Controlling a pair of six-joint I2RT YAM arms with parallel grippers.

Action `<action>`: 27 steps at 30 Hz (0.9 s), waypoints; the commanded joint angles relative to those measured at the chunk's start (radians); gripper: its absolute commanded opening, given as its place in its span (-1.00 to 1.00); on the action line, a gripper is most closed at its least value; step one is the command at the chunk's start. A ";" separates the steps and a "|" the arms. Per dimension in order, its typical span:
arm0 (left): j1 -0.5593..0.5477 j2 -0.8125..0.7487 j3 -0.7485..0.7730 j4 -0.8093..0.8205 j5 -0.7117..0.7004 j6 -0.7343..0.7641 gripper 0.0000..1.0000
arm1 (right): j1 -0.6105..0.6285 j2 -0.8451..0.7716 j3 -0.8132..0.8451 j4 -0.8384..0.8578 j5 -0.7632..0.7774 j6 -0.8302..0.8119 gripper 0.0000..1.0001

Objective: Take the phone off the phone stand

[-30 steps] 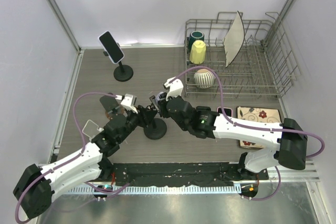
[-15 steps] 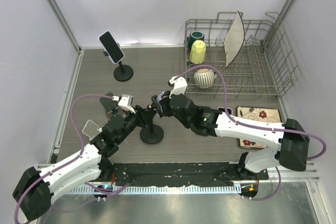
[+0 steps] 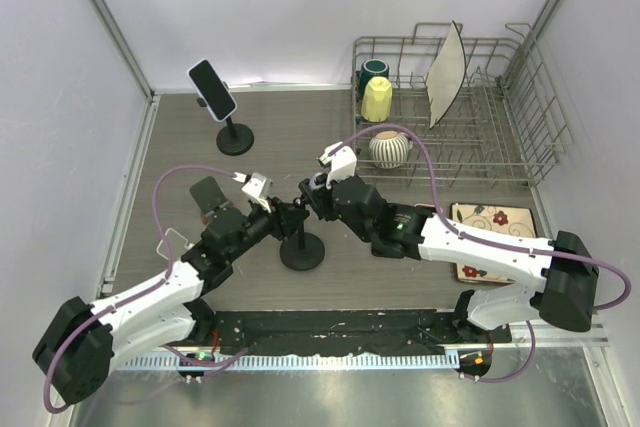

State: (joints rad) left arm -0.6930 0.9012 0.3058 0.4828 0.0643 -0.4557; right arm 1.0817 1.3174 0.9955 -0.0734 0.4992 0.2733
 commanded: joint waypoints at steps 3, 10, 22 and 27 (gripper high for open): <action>0.029 0.054 0.071 0.048 -0.005 0.092 -0.03 | -0.017 -0.049 0.032 -0.097 0.038 -0.143 -0.99; 0.015 0.094 0.121 0.039 0.017 0.141 0.29 | 0.003 -0.044 0.040 -0.085 0.018 -0.152 -0.99; -0.028 0.162 0.188 -0.003 0.072 0.229 0.23 | 0.023 -0.024 0.077 -0.103 -0.031 -0.154 -0.99; -0.037 0.166 0.199 -0.039 0.057 0.264 -0.09 | 0.027 -0.015 0.091 -0.106 -0.054 -0.160 -0.99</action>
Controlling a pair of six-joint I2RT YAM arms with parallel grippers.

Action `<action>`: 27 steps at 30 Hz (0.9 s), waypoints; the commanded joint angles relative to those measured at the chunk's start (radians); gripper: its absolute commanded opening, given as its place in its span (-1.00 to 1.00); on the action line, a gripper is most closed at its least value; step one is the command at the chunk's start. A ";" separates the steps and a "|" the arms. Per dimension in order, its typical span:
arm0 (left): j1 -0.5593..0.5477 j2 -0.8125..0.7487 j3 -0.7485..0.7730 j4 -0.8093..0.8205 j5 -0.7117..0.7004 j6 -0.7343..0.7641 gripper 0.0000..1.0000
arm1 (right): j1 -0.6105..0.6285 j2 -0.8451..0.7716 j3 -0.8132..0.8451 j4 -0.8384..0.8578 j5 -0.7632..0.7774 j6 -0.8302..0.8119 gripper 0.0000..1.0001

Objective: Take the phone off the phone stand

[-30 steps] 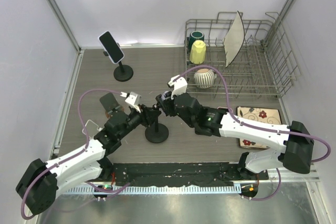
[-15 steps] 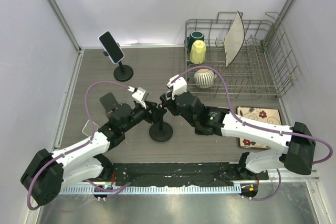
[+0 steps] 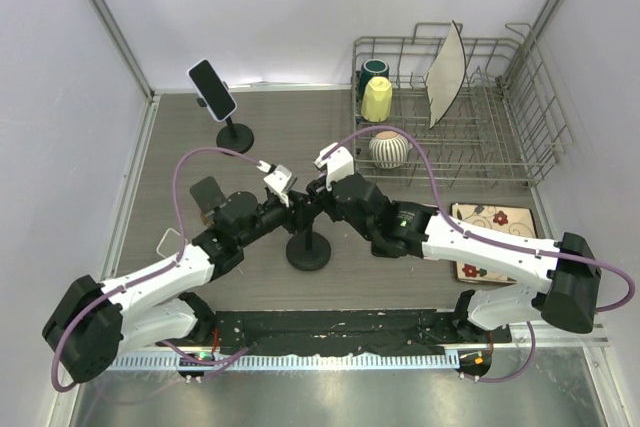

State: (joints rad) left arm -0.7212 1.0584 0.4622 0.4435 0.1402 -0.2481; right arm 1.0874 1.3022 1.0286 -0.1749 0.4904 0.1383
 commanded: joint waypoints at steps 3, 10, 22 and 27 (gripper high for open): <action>-0.020 0.012 0.043 -0.014 -0.045 0.066 -0.74 | 0.028 0.008 0.073 -0.020 -0.056 -0.029 -0.99; -0.024 -0.032 -0.009 -0.020 -0.295 -0.052 -1.00 | 0.032 0.032 0.146 -0.191 -0.084 0.029 -0.99; -0.034 -0.164 -0.085 -0.005 -0.550 -0.169 -1.00 | 0.101 0.177 0.344 -0.599 0.059 0.132 -0.99; -0.056 -0.172 -0.094 0.017 -0.562 -0.158 -1.00 | 0.114 0.213 0.409 -0.676 0.132 0.155 -0.99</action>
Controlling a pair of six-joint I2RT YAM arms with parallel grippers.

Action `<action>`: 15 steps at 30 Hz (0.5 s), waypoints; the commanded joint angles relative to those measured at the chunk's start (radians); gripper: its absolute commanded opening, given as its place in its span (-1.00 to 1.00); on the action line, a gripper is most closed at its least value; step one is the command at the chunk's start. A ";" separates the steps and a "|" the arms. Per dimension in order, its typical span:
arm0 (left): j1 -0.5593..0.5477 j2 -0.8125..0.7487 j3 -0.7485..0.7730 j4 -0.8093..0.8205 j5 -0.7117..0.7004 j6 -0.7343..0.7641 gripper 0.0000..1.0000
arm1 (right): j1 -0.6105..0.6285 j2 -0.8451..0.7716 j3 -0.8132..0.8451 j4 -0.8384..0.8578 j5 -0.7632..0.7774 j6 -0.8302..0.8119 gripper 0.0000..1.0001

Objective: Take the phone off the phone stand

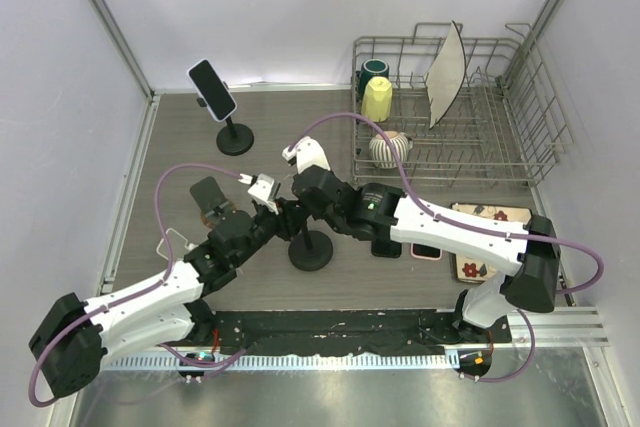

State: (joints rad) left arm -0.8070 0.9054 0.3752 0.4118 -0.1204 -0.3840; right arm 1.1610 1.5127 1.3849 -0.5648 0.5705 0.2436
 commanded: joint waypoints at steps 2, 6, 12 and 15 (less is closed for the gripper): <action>0.002 -0.029 -0.018 0.074 -0.320 -0.006 -1.00 | 0.040 0.006 0.071 -0.305 0.093 0.074 -0.99; -0.021 -0.056 -0.030 0.082 -0.358 -0.012 -1.00 | 0.028 0.014 0.097 -0.339 0.164 0.131 -0.99; -0.029 -0.060 -0.041 0.090 -0.331 -0.027 -1.00 | 0.005 0.001 0.080 -0.313 0.181 0.198 -0.99; -0.031 -0.057 -0.047 0.108 -0.260 -0.016 -1.00 | 0.000 -0.046 0.028 -0.213 0.167 0.189 -0.99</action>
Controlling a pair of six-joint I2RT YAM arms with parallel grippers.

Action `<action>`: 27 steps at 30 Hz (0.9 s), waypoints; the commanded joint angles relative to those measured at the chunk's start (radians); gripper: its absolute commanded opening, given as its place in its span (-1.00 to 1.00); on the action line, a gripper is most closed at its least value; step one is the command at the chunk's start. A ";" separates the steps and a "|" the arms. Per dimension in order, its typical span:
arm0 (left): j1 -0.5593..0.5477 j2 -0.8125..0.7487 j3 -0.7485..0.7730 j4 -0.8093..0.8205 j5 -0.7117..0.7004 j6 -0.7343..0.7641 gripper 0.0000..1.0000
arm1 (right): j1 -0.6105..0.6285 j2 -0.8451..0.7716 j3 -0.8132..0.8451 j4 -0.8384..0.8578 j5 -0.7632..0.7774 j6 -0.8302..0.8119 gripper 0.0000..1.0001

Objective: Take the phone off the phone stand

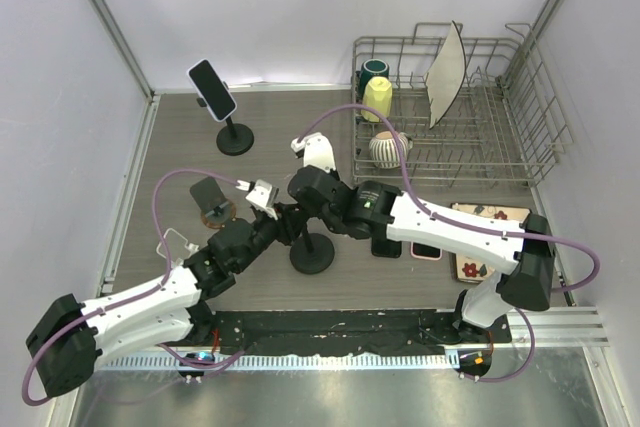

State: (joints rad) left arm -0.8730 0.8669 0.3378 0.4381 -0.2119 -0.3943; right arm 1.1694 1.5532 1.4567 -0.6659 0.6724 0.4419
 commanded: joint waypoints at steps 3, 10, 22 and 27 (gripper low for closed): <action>0.023 0.013 0.003 0.093 -0.085 0.015 -1.00 | -0.013 -0.133 -0.102 0.038 0.056 -0.035 -0.99; -0.090 0.122 0.058 0.105 -0.050 0.086 -0.99 | -0.028 -0.231 -0.163 0.372 0.118 -0.123 -0.99; -0.107 0.101 0.070 0.039 -0.354 0.178 -1.00 | -0.113 -0.376 -0.297 0.532 0.168 -0.271 -0.99; 0.034 0.168 0.156 0.096 -0.304 0.207 -1.00 | -0.113 -0.470 -0.392 0.534 0.174 -0.304 -0.99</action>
State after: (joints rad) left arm -0.9428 0.9955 0.3965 0.4801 -0.4568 -0.2440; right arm 1.0527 1.1675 1.0962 -0.2584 0.8036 0.1841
